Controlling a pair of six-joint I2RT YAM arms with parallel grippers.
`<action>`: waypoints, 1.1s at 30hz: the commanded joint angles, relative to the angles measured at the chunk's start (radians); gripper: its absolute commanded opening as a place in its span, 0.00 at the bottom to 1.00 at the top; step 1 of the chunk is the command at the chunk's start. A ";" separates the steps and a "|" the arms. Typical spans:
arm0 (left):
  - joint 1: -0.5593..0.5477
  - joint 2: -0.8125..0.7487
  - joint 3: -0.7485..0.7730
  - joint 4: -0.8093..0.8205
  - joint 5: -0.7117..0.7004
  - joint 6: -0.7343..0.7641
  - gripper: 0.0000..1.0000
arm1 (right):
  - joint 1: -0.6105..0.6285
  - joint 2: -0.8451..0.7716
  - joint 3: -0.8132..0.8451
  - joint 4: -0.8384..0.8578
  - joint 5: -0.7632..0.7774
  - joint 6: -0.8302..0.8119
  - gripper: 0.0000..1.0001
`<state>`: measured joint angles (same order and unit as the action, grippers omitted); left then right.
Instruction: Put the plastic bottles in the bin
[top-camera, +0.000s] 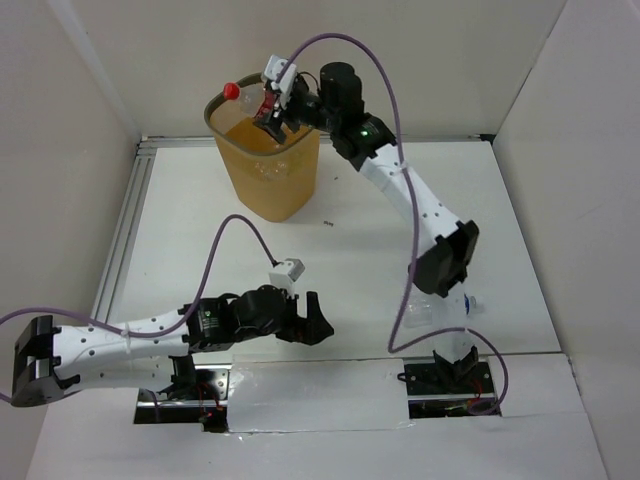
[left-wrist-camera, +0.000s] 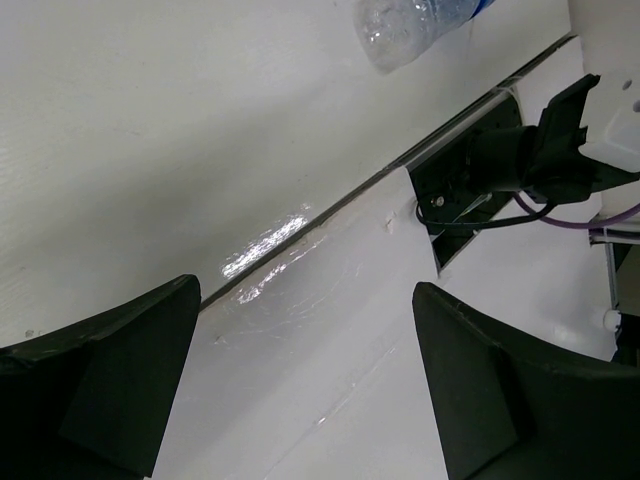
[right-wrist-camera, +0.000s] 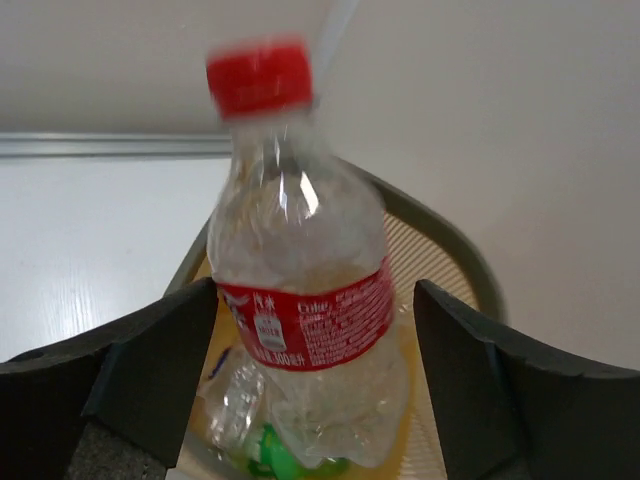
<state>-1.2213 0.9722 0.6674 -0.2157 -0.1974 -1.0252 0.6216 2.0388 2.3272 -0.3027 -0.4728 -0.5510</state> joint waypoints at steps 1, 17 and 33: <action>-0.015 0.020 0.038 0.039 0.019 0.034 1.00 | -0.023 0.132 0.155 0.008 0.042 0.138 0.87; -0.043 0.390 0.317 0.256 0.090 0.565 0.96 | -0.431 -0.233 -0.071 -0.153 0.097 0.421 0.21; -0.052 1.037 0.885 0.104 0.181 0.852 0.74 | -1.132 -0.709 -0.738 -0.743 -0.377 -0.013 0.56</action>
<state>-1.2686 1.9739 1.4899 -0.1001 -0.0185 -0.2512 -0.4824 1.4158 1.5867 -0.9386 -0.7410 -0.4351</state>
